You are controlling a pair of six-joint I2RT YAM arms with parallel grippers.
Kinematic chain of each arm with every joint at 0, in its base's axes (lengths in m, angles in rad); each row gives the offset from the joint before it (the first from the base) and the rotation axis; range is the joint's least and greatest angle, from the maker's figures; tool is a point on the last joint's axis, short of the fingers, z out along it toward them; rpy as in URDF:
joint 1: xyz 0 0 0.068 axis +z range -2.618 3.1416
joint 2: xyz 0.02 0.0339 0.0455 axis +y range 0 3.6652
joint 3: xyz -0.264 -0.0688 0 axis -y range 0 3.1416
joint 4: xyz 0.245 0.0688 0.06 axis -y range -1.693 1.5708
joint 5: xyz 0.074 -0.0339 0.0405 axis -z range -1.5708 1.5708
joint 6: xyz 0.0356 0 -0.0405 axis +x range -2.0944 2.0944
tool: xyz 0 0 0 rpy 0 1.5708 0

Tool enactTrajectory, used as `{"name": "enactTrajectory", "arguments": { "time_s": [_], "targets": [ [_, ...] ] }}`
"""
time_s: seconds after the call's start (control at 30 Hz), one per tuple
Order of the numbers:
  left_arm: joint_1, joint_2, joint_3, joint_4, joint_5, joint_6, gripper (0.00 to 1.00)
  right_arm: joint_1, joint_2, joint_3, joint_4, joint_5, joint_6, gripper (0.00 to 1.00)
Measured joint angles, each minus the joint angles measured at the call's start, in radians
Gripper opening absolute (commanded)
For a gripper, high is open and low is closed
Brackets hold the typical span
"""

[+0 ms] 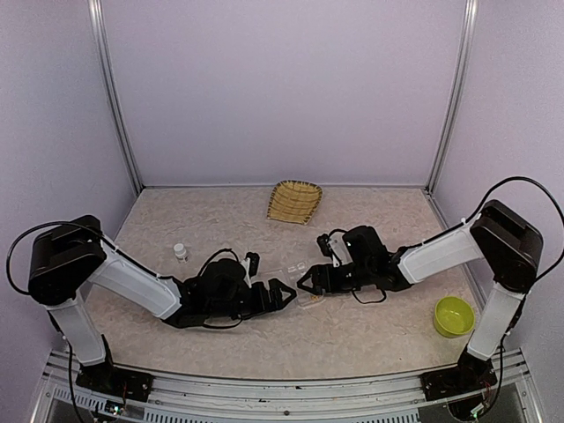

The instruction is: Sort the pills into containers

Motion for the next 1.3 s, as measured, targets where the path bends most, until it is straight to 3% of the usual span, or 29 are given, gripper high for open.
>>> {"name": "enactTrajectory", "arguments": {
  "time_s": [0.83, 1.3],
  "targets": [
    [-0.027, -0.08, 0.006, 0.057, -0.08, 0.104, 0.99, 0.039, 0.058, -0.008, 0.115, -0.006, 0.053, 0.82],
    [-0.04, -0.061, 0.026, 0.037, -0.074, 0.117, 0.99, 0.056, 0.07, -0.105, 0.338, -0.09, 0.161, 0.87]
  ]
}}
